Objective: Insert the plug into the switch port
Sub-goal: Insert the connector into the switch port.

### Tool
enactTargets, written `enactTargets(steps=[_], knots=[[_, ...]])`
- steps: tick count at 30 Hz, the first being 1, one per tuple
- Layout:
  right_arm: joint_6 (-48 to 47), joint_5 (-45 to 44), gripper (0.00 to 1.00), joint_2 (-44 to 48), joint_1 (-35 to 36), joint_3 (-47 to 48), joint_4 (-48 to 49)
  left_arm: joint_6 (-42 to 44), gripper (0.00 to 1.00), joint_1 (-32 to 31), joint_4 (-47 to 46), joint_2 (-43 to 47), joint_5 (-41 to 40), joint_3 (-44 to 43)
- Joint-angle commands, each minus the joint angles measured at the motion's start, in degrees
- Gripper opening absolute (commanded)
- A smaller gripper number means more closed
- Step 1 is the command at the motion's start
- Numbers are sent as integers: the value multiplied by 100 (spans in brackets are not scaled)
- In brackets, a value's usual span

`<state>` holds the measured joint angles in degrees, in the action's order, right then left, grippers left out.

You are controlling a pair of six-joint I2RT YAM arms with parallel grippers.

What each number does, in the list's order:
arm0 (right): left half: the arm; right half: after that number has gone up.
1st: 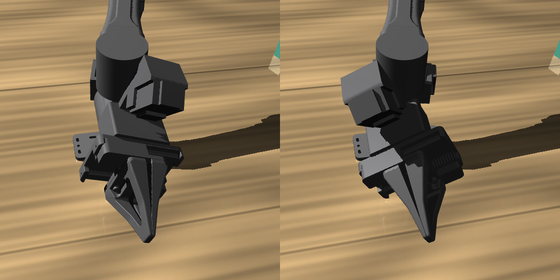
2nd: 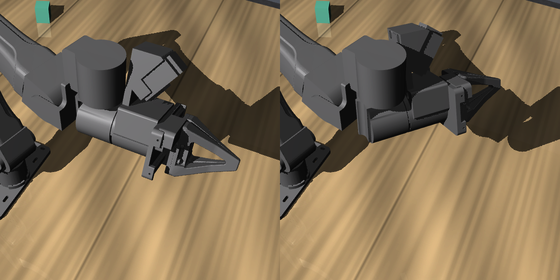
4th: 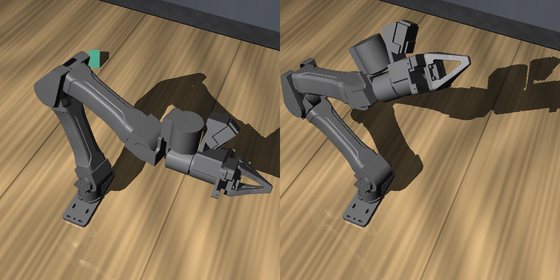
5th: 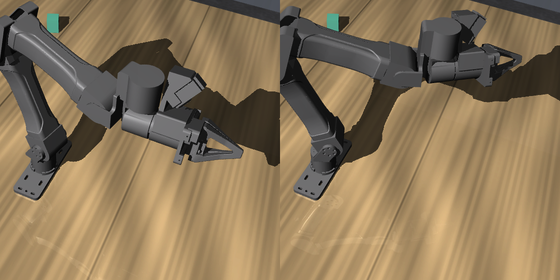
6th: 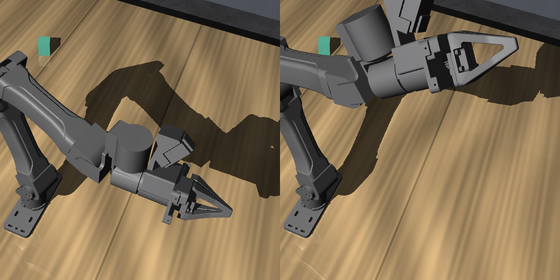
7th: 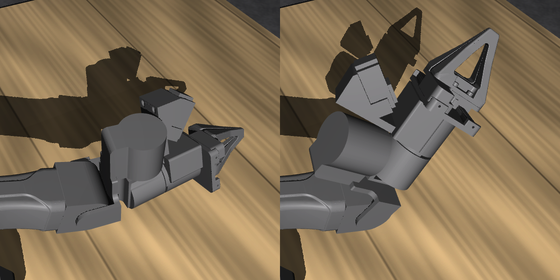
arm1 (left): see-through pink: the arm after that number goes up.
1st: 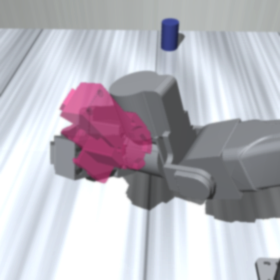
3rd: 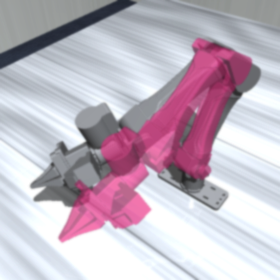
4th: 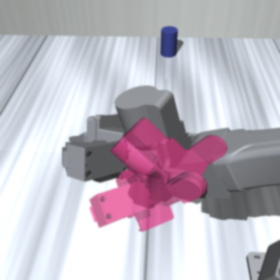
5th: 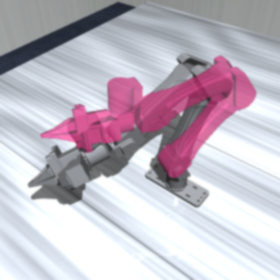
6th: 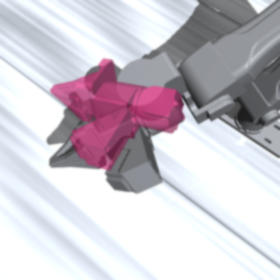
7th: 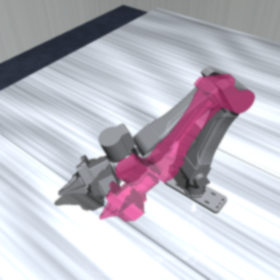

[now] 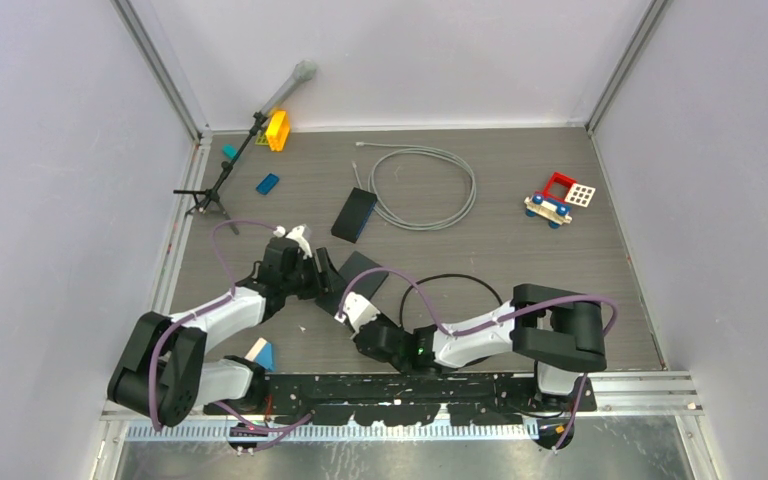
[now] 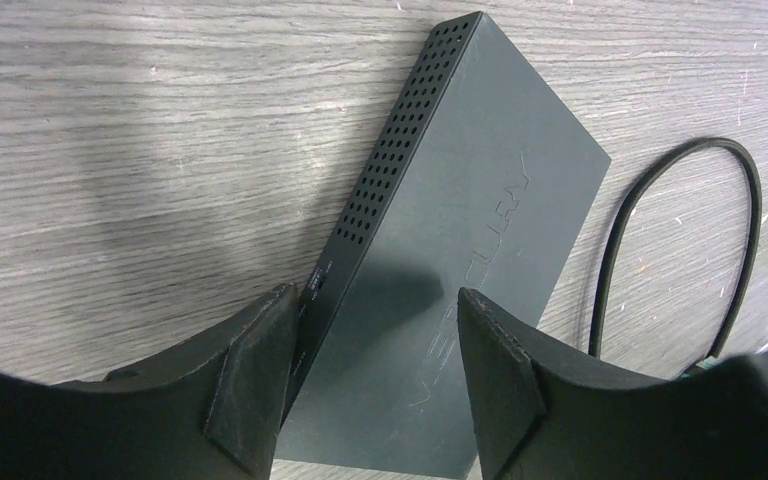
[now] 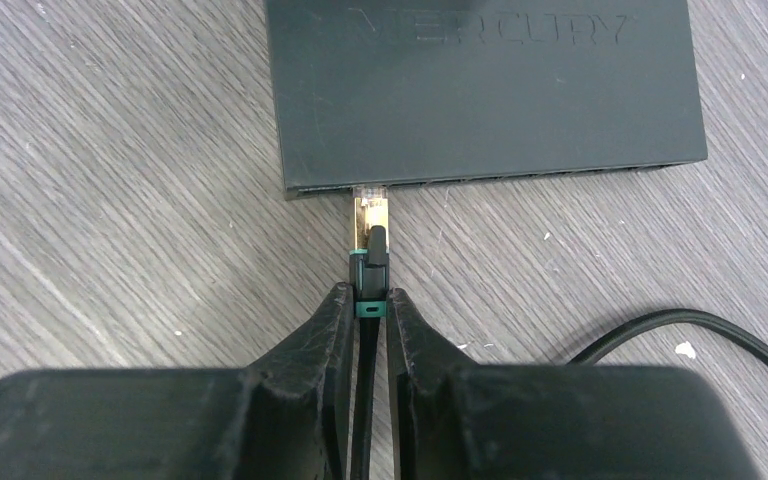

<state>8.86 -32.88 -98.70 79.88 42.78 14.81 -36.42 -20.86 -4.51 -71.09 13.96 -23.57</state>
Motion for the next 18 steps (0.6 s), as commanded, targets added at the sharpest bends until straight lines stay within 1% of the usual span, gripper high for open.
enactTargets(steps=[1,3,7,18], knots=[[-119,-447,0,-168,-13,216,771,38,60,-39,61,-127,371,4],[-221,-481,0,-253,4,179,877,69,57,-43,44,-164,431,-11],[-362,-560,1,-283,21,229,787,102,51,-41,-9,-290,588,-33],[-715,-1016,1,-331,125,635,363,115,50,-49,-87,-409,768,-1]])
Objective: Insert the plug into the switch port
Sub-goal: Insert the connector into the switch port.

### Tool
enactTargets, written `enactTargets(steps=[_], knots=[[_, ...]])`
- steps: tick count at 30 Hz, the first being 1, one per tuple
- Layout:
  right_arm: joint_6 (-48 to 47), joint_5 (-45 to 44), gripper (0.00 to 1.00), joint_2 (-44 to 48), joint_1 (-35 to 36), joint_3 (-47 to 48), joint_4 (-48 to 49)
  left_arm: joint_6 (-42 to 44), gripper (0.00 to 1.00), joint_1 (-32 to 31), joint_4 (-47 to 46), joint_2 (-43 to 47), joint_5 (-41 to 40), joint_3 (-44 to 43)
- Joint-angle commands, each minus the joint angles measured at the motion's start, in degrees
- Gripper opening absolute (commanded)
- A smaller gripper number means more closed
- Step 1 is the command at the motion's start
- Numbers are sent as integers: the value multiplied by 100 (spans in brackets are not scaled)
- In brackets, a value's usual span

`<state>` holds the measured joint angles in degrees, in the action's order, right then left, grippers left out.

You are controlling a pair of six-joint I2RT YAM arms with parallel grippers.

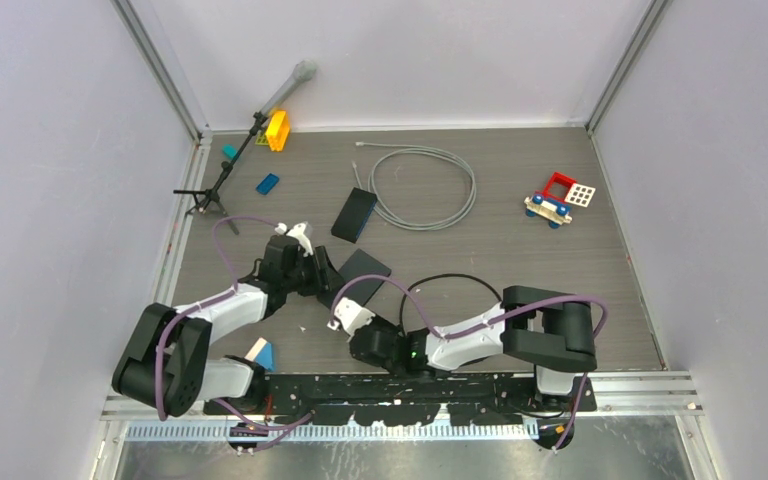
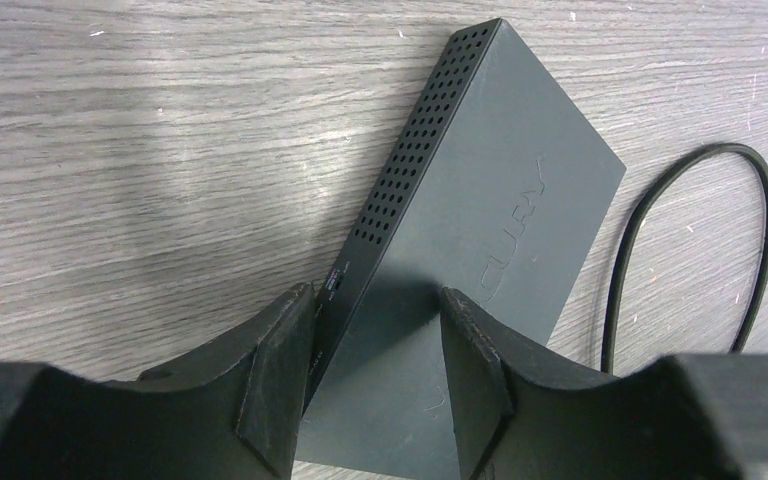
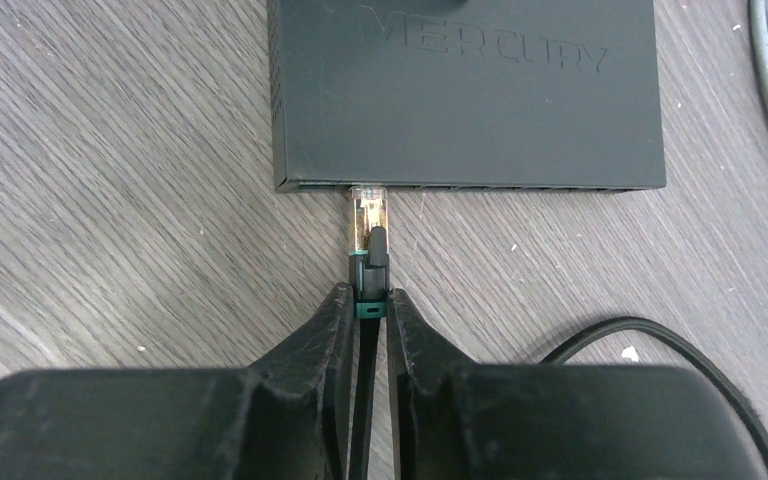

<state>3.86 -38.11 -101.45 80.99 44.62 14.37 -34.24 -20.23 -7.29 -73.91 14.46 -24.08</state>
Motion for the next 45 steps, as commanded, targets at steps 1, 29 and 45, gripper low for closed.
enactTargets(steps=[1,29,45], knots=[[-257,-552,1,-71,43,491,393,-105,50,-113,178,-136,731,52],[38,-391,0,-183,13,239,1474,-92,50,-135,150,-176,804,61],[-659,283,1,-236,-388,471,1592,-4,43,-338,-34,-392,1066,8]])
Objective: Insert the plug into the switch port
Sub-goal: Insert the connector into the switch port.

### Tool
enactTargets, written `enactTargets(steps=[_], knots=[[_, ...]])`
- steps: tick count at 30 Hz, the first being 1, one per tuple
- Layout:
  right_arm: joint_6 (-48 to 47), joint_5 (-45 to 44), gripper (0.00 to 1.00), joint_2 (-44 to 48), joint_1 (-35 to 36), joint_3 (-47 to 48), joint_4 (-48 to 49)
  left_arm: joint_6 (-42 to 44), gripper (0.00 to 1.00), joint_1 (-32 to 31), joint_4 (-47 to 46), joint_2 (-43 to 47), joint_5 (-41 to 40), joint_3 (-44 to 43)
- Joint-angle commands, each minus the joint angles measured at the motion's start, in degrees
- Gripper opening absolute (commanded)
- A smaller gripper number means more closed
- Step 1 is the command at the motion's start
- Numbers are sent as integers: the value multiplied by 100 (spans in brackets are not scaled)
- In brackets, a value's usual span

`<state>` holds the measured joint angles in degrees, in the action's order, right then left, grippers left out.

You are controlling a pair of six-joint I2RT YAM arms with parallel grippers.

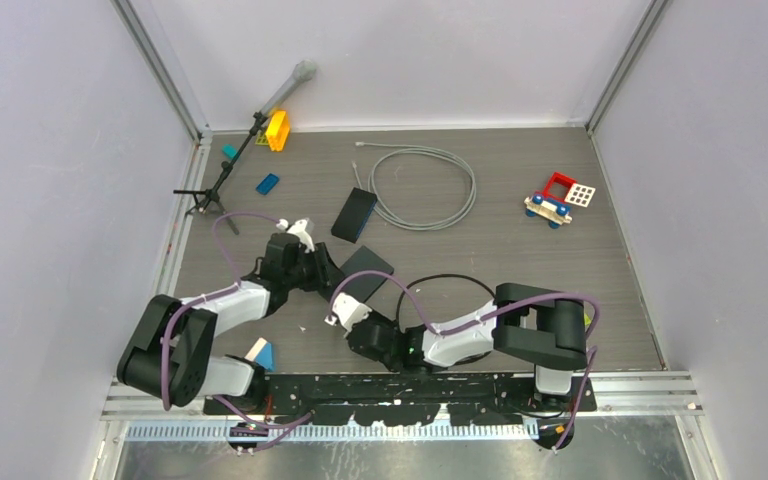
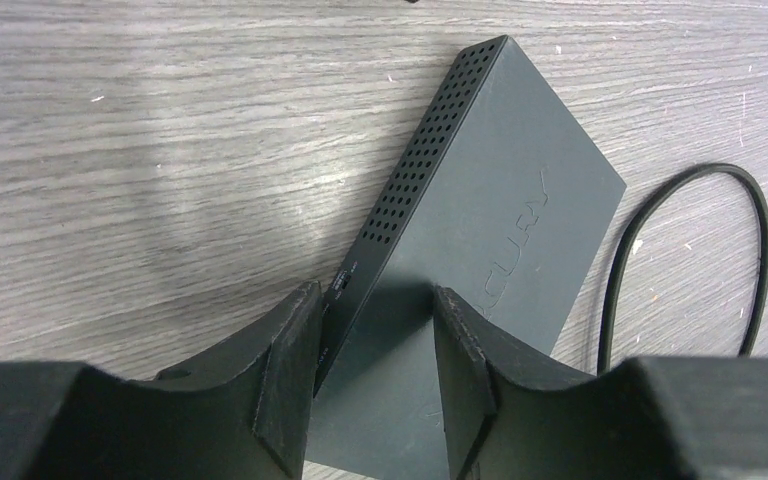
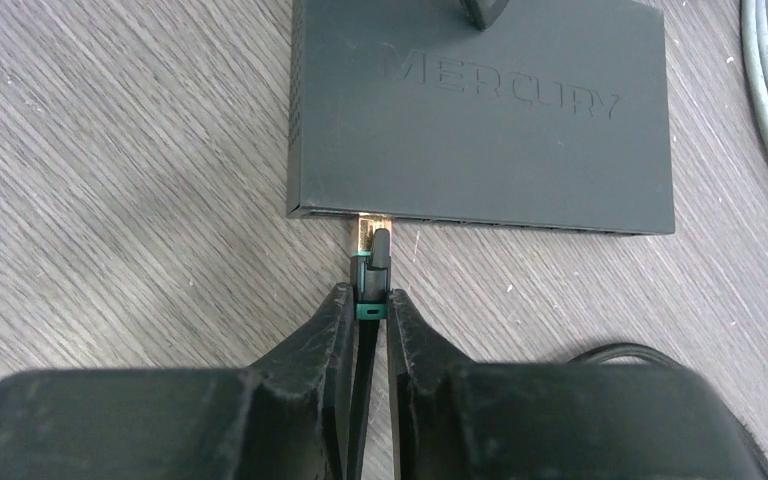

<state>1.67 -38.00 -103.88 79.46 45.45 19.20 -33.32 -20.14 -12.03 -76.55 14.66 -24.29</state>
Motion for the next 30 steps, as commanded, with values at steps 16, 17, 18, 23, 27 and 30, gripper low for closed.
enactTargets(steps=[16,17,18,23,27,30], knots=[[-1478,1231,1,436,-1145,-147,2149,124,43,-1016,351,-750,1472,-323],[-1485,1249,0,449,-1215,-164,2151,133,42,-1018,343,-797,1503,-334],[-1483,1263,0,467,-1265,-198,2162,133,43,-1024,335,-827,1532,-334],[-1451,1626,0,716,-1308,-493,1749,130,42,-1022,447,-863,1439,-361],[-1268,2725,0,1103,-1306,-698,619,105,50,-1014,680,-458,994,-342],[-1213,3427,0,1289,-1306,-826,116,-125,58,-1010,669,10,618,-219]])
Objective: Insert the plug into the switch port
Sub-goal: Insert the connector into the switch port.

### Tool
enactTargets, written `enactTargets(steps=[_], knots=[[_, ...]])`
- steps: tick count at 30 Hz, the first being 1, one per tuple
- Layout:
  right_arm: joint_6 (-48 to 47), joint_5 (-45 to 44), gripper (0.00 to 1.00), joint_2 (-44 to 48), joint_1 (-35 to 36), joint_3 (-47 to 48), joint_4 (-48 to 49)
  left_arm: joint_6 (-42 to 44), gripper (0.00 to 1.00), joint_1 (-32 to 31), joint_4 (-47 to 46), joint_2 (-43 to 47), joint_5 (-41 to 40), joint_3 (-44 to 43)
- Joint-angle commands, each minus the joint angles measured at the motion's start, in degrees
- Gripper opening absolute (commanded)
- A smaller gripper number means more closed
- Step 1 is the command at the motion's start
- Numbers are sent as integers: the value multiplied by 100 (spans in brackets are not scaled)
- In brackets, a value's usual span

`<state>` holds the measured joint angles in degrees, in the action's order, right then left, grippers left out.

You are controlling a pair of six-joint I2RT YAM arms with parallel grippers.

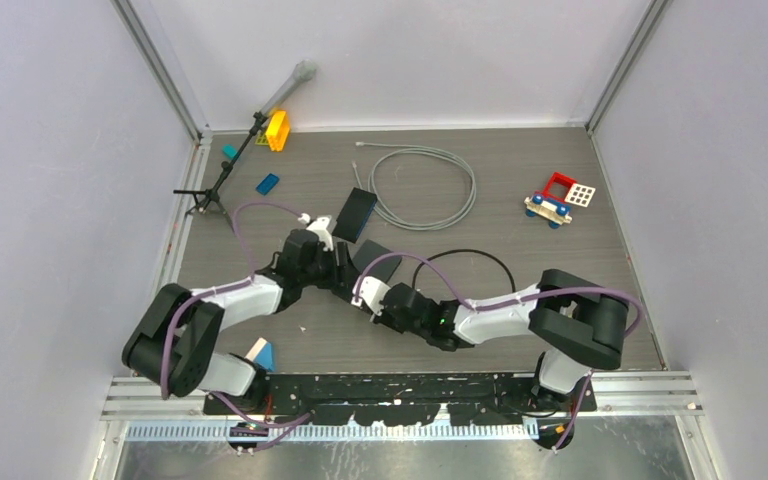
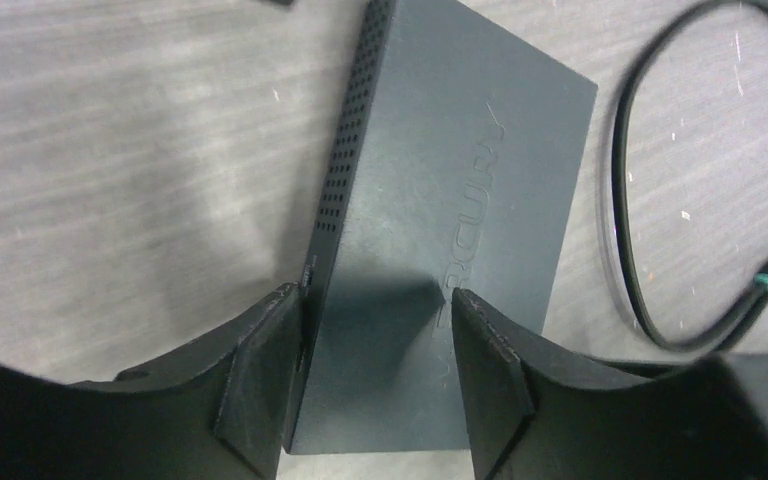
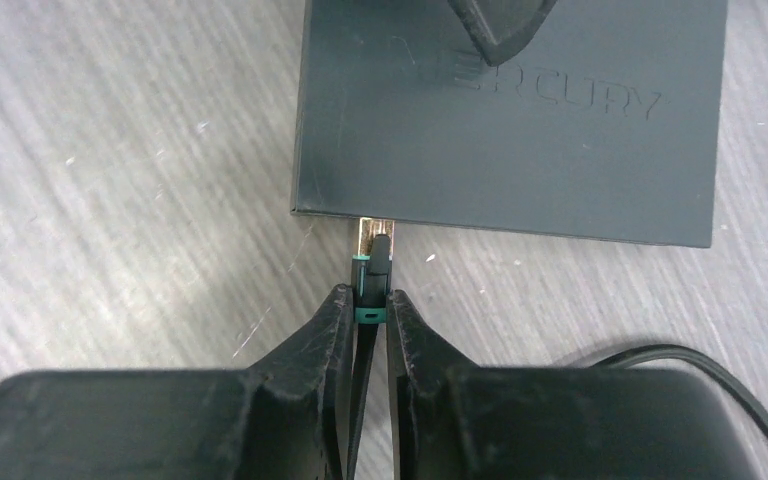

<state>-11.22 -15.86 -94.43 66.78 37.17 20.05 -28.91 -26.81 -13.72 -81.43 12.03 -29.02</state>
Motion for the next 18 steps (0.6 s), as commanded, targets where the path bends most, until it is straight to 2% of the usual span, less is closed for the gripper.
enactTargets(steps=[1,5,7,11,18], knots=[[74,1407,0,391,-30,-52,-58,-648,60,-343,828,678,769,314],[-7,1928,0,547,-34,-185,-331,-949,77,-316,831,1441,253,522],[-63,1969,1,609,-25,-237,-401,-1000,80,-301,855,1785,-35,625],[-70,1884,0,688,-29,-334,-361,-1047,81,-290,804,2054,27,774],[19,1859,0,679,-30,-399,-179,-1093,78,-290,762,1709,256,974]])
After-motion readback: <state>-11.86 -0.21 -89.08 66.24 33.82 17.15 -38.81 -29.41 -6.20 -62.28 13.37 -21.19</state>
